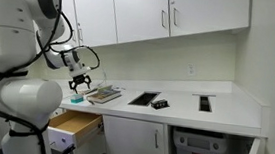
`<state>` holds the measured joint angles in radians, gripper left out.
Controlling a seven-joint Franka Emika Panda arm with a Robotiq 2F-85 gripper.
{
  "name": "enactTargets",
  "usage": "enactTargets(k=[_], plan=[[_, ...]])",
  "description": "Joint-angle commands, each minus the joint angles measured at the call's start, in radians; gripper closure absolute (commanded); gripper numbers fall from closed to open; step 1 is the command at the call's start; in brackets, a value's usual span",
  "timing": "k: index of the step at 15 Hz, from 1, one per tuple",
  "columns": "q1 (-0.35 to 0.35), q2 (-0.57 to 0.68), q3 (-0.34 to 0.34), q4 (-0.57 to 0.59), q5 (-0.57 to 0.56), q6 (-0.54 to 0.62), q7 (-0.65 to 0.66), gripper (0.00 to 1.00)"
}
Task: Fully open the slightly open drawer and put the black pen in the drawer
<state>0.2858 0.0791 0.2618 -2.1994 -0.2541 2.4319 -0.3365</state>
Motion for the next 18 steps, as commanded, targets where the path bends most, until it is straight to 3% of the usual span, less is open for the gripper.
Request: enactTargets(k=[1, 7, 18], plan=[[-0.018, 0.101, 0.003, 0.063, 0.041, 0.040, -0.016, 0.00], [-0.025, 0.194, -0.009, 0.090, 0.023, 0.140, 0.053, 0.00], [-0.026, 0.308, -0.025, 0.159, 0.027, 0.147, 0.071, 0.00]])
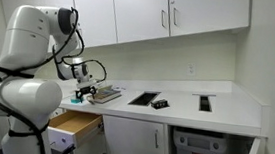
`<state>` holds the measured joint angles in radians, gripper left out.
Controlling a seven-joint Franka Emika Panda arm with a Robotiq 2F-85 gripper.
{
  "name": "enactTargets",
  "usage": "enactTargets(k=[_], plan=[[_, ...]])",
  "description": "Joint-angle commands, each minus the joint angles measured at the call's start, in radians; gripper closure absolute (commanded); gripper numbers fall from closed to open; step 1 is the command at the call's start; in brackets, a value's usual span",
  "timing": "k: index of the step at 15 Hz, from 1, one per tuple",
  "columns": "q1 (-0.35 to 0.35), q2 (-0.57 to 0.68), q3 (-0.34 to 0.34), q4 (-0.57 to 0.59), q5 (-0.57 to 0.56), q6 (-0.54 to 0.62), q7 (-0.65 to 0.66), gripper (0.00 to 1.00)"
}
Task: Fully open the slightly open drawer and put the black pen in the drawer
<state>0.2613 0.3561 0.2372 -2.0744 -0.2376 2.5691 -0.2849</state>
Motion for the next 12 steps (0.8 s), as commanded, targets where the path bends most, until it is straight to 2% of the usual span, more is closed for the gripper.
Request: enactTargets(k=[1, 3, 6, 10, 12], plan=[[-0.007, 0.037, 0.004, 0.040, 0.021, 0.011, 0.012, 0.00], [-0.015, 0.046, 0.009, 0.052, 0.040, 0.013, 0.006, 0.04], [-0.028, 0.057, 0.014, 0.067, 0.078, 0.012, -0.002, 0.30], [-0.037, 0.070, 0.013, 0.079, 0.110, 0.012, 0.000, 0.48], [-0.037, 0.076, 0.008, 0.083, 0.111, 0.012, 0.005, 0.45]])
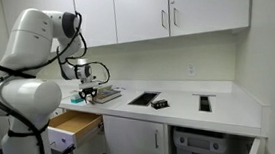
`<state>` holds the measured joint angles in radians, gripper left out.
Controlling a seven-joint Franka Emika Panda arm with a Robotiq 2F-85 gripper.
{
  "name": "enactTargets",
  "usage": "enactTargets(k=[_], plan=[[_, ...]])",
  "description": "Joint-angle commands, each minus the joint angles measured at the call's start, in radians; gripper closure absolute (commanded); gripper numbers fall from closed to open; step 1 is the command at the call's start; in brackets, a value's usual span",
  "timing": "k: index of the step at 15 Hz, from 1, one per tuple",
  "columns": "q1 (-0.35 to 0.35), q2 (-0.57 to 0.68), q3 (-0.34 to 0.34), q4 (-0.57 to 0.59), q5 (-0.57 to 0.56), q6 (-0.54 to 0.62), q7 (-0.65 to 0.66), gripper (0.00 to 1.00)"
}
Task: Fully open the slightly open drawer and put the black pen in the drawer
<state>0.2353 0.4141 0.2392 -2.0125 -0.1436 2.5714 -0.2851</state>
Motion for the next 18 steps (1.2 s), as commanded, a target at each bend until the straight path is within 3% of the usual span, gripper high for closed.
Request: enactTargets(k=[1, 3, 5, 6, 7, 9, 11, 16, 18], plan=[[-0.011, 0.021, 0.004, 0.023, 0.015, 0.010, 0.008, 0.45], [-0.011, 0.027, 0.000, 0.027, 0.011, 0.010, 0.011, 0.41], [-0.011, 0.036, -0.001, 0.035, 0.010, 0.003, 0.012, 0.46], [-0.010, 0.040, -0.002, 0.037, 0.009, -0.001, 0.012, 0.53], [-0.010, 0.045, -0.002, 0.039, 0.009, -0.003, 0.010, 0.68], [-0.009, 0.051, -0.002, 0.044, 0.010, -0.005, 0.012, 0.86], [-0.008, 0.052, -0.003, 0.047, 0.007, -0.007, 0.014, 0.99], [-0.013, -0.001, 0.015, -0.004, 0.023, -0.012, 0.007, 0.96], [-0.009, -0.072, 0.037, -0.095, 0.019, 0.002, -0.010, 0.96]])
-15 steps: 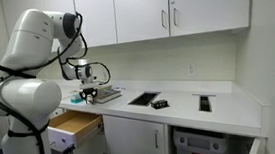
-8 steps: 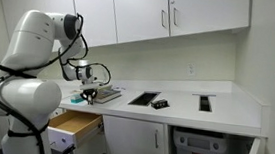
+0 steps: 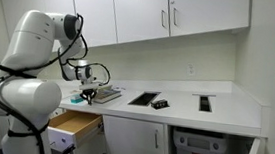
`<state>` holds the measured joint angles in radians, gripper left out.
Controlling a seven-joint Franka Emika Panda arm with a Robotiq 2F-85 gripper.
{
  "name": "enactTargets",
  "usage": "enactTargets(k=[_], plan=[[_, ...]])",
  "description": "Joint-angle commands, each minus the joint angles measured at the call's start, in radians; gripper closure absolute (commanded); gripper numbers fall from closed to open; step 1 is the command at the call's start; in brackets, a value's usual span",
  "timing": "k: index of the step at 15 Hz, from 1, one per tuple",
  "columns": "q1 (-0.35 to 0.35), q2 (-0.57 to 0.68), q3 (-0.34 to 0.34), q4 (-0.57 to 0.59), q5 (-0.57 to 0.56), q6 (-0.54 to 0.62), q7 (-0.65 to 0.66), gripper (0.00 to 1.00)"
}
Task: Fully open the slightly open drawer and put the black pen in the drawer
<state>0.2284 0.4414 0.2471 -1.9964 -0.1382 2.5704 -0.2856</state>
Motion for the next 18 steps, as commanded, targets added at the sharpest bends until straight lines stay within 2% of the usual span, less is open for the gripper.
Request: enactTargets(k=[1, 6, 8, 10, 14, 18], plan=[[-0.002, -0.126, 0.040, -0.149, 0.012, 0.010, -0.019, 0.96], [0.005, -0.260, 0.120, -0.342, 0.040, 0.023, -0.065, 0.96], [0.025, -0.289, 0.129, -0.409, 0.016, 0.052, -0.056, 0.96], [0.048, -0.294, 0.116, -0.464, -0.035, 0.113, -0.022, 0.96], [0.059, -0.226, 0.089, -0.528, -0.124, 0.309, -0.026, 0.96], [0.088, -0.141, 0.019, -0.508, -0.237, 0.416, 0.023, 0.96]])
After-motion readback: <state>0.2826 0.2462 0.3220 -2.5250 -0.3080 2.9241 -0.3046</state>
